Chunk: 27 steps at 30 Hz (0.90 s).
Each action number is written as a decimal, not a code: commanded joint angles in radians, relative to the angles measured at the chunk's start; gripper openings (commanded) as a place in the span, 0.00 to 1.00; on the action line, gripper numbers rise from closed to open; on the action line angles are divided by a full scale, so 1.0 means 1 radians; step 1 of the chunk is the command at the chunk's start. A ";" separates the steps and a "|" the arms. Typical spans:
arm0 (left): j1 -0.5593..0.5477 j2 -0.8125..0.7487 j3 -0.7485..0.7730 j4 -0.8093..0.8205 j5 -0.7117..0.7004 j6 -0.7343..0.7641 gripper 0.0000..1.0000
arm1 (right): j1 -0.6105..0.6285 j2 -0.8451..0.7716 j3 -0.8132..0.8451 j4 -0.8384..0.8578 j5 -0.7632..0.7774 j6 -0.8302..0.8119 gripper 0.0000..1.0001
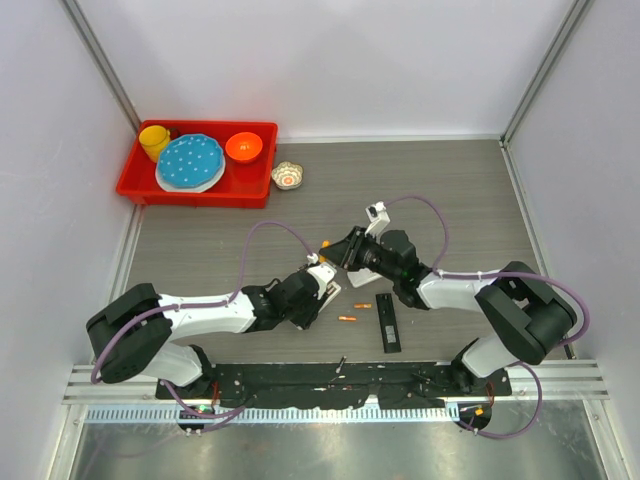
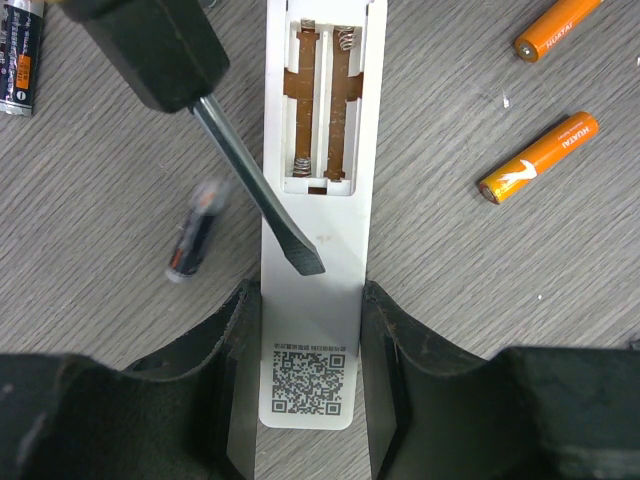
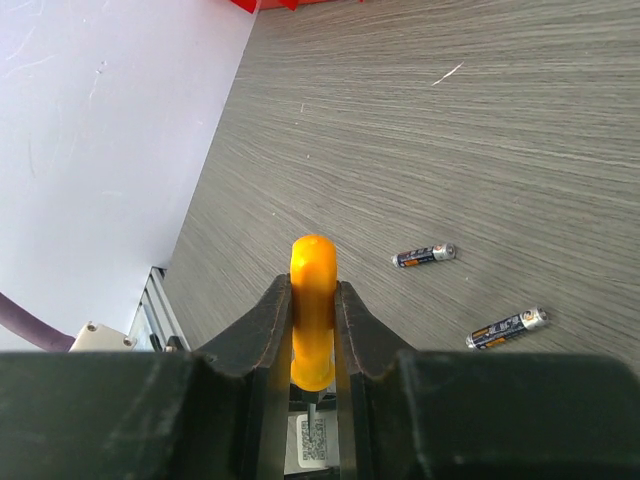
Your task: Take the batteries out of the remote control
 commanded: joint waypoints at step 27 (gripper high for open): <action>-0.001 0.020 0.010 0.014 -0.007 -0.006 0.00 | -0.265 -0.243 -0.002 -0.246 -0.024 -0.100 0.01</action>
